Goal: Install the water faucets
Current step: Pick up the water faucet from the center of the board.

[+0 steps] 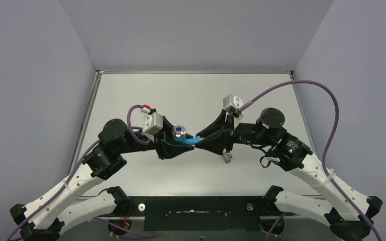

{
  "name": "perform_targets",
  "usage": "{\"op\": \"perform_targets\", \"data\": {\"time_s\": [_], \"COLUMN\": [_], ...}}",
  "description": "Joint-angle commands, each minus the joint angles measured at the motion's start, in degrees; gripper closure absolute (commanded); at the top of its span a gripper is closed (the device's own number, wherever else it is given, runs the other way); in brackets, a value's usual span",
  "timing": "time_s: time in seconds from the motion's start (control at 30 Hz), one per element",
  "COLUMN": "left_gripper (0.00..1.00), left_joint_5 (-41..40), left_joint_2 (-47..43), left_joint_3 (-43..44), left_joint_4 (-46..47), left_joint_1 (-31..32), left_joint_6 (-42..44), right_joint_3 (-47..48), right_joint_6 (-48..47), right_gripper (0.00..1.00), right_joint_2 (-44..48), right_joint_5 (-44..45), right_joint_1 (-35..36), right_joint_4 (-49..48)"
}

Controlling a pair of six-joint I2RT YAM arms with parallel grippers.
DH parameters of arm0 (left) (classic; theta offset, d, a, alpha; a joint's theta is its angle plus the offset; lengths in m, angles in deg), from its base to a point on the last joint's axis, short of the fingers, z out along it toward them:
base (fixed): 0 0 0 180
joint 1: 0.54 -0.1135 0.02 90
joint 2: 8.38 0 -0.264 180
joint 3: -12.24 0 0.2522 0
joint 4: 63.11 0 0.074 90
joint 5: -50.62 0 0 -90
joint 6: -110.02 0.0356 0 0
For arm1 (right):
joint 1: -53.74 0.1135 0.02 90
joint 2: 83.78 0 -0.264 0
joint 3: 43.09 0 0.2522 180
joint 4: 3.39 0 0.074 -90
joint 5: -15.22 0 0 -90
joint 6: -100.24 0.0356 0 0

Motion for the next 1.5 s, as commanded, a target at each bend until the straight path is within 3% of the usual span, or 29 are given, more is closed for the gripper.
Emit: {"op": "perform_targets", "data": {"time_s": [0.0, 0.6, 1.0, 1.3, 1.47], "left_gripper": [0.68, 0.53, 0.55, 0.65, 0.66], "left_joint_5": [2.7, 1.7, 1.9, 3.1, 3.1], "left_joint_2": [-0.5, -1.4, -1.2, 0.0, 0.4], "left_joint_3": [1.8, 0.4, -0.8, -1.3, -1.2], "left_joint_4": [4.9, 7.2, 11.2, 14.4, 14.8], "left_joint_1": [0.3, 0.3, 0.3, 0.3, 0.3], "left_joint_6": [-1.4, -2.4, -4.7, -6.7, -6.8], "right_joint_3": [3.2, 0.6, 0.3, -0.3, -0.6], "right_joint_6": [-0.2, 1.9, 3.5, 5.3, 4.9], "right_gripper": [1.0, 1.0, 1.0, 1.0, 1.0], "right_joint_2": [-1.2, 1.5, 1.6, 0.3, -0.4], "right_joint_5": [0.5, 1.0, 0.6, -0.6, -1.0], "right_joint_1": [-0.2, 0.4, 0.4, 0.4, 0.6], "right_joint_4": [-2.3, -9.0, -10.9, -14.4, -13.5]}}
